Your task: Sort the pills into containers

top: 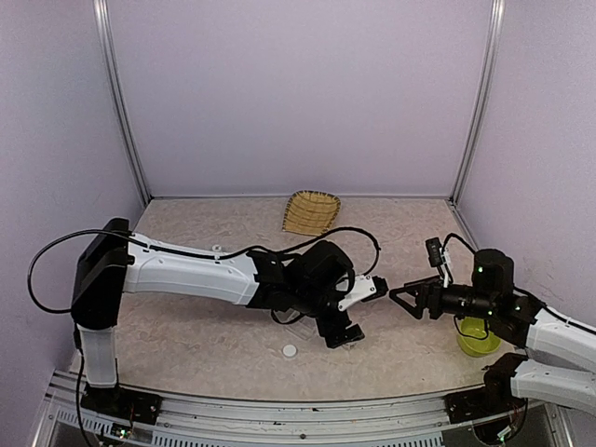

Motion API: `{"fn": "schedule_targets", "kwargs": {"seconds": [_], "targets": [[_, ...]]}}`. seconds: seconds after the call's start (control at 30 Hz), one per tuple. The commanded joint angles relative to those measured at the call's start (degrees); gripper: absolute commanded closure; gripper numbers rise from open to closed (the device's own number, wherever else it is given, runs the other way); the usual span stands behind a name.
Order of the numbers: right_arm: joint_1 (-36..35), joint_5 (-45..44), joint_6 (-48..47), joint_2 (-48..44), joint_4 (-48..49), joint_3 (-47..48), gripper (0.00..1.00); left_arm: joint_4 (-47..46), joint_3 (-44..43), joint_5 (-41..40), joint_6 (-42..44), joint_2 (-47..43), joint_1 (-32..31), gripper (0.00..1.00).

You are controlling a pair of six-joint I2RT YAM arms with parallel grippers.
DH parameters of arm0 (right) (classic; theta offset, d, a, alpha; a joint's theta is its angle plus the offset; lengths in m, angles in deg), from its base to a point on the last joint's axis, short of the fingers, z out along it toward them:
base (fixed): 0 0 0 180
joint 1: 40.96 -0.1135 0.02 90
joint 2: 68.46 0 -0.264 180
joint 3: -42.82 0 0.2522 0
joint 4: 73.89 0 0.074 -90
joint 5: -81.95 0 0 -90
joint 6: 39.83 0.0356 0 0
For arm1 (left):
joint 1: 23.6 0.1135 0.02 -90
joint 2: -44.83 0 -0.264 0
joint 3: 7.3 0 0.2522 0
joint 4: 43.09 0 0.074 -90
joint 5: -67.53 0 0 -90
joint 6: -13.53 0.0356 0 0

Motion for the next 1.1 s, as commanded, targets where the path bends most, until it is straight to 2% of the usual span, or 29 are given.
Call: {"fn": "schedule_targets", "kwargs": {"seconds": [0.0, 0.4, 0.67, 0.83, 1.07], "targets": [[0.4, -1.8, -0.5, -2.1, -2.4, 0.1, 0.17, 5.5, -4.3, 2.1, 2.2, 4.1, -0.5, 0.05], [0.5, -2.7, -0.3, -2.8, -2.5, -0.5, 0.16, 6.1, -5.6, 1.0, 2.6, 6.1, -0.8, 0.32], [0.5, -2.9, -0.4, -3.0, -2.7, -0.5, 0.16, 8.6, -6.7, 1.8, 3.3, 6.8, -0.8, 0.38], [0.5, -2.7, -0.2, -2.5, -2.1, -0.2, 0.16, 9.3, -6.7, 2.3, 3.2, 7.1, -0.8, 0.45], [0.5, -2.5, -0.1, -1.8, -2.0, 0.3, 0.16, 9.3, -6.9, 3.3, 3.2, 7.2, -0.9, 0.63]]}}
